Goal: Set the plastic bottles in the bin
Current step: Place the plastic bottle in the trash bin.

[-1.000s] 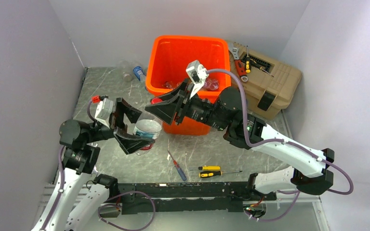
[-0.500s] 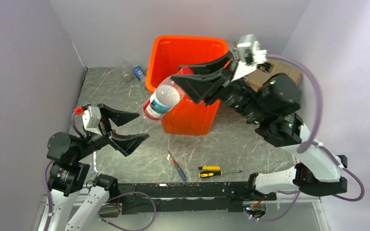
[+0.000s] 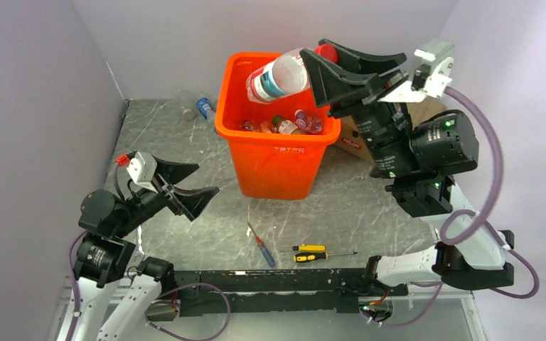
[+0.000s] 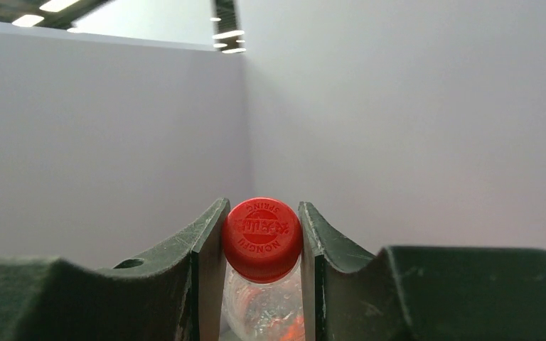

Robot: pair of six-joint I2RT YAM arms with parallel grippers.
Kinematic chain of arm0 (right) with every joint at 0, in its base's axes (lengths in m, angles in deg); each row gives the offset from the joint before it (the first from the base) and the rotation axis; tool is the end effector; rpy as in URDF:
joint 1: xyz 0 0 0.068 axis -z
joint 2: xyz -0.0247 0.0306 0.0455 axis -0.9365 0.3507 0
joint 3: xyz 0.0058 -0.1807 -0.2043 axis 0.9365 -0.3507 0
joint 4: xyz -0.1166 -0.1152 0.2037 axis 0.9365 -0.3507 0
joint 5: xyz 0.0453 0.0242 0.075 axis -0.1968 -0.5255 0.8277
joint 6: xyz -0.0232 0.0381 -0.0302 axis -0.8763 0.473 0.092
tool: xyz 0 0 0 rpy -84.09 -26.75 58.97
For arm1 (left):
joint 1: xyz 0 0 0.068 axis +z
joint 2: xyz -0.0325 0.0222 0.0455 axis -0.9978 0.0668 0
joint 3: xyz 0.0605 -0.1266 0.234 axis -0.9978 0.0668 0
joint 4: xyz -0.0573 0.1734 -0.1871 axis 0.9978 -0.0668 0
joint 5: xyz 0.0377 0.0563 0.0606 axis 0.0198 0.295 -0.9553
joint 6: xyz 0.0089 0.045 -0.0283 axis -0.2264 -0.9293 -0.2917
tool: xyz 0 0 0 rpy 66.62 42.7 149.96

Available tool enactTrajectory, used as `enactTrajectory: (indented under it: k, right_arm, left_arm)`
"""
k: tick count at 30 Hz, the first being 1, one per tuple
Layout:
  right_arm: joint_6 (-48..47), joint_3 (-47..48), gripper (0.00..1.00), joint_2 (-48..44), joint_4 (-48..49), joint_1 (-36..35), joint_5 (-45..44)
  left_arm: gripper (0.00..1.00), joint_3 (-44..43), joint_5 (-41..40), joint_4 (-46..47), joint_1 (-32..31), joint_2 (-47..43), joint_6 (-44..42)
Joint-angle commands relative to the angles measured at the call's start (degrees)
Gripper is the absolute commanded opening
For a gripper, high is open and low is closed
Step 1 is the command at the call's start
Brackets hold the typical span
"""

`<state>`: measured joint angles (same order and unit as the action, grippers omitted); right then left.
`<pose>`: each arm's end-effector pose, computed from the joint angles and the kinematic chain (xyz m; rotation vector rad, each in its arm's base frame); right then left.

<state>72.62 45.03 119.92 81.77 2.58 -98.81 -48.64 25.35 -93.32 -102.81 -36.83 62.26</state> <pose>0.0753 0.1478 0.6278 -0.3047 0.8714 0.7801 0.0742 -0.0434 0.3982 0.4765 1.4309 -0.9488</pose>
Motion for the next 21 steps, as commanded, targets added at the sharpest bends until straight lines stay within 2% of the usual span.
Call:
enactTrajectory:
  k: [1, 2, 5, 7, 9, 15, 19, 21]
  right_arm:
    - [-12.66, 3.47, 0.0, 7.07, 5.56, 1.84, -13.35]
    - [-11.52, 5.75, 0.0, 9.11, 3.23, 4.25, -14.26]
    - [0.15, 11.1, 0.0, 14.17, -7.81, 14.7, -10.43]
    - [5.99, 10.74, 0.0, 15.85, -10.88, 20.85, -7.81]
    - [9.57, 6.31, 0.0, 16.24, -10.32, 25.08, -6.32]
    - [18.15, 0.49, 0.0, 20.04, -11.68, 32.58, -1.91]
    - [20.54, 0.14, 0.0, 23.88, -15.55, 34.42, 1.83]
    - [22.22, 0.47, 0.0, 25.35, -18.1, 34.55, 7.15]
  left_arm:
    - [0.99, 1.96, -9.84, -0.36, -0.06, -0.67, -1.55]
    - [0.99, 2.29, -14.14, -1.34, -0.03, -0.79, -1.4]
    - [0.99, 3.3, -31.74, -5.87, -0.05, -1.21, -1.54]
    - [0.99, 3.73, -40.09, -8.78, -0.06, -1.16, -1.49]
    - [0.99, 4.0, -45.73, -11.06, 0.0, -0.91, -1.25]
    - [0.99, 4.47, -47.18, -13.04, -0.06, -0.44, -2.24]
    - [0.99, 4.88, -45.95, -13.14, -0.05, -0.89, -1.9]
    - [0.98, 5.09, -45.18, -13.02, -0.06, -0.97, -1.71]
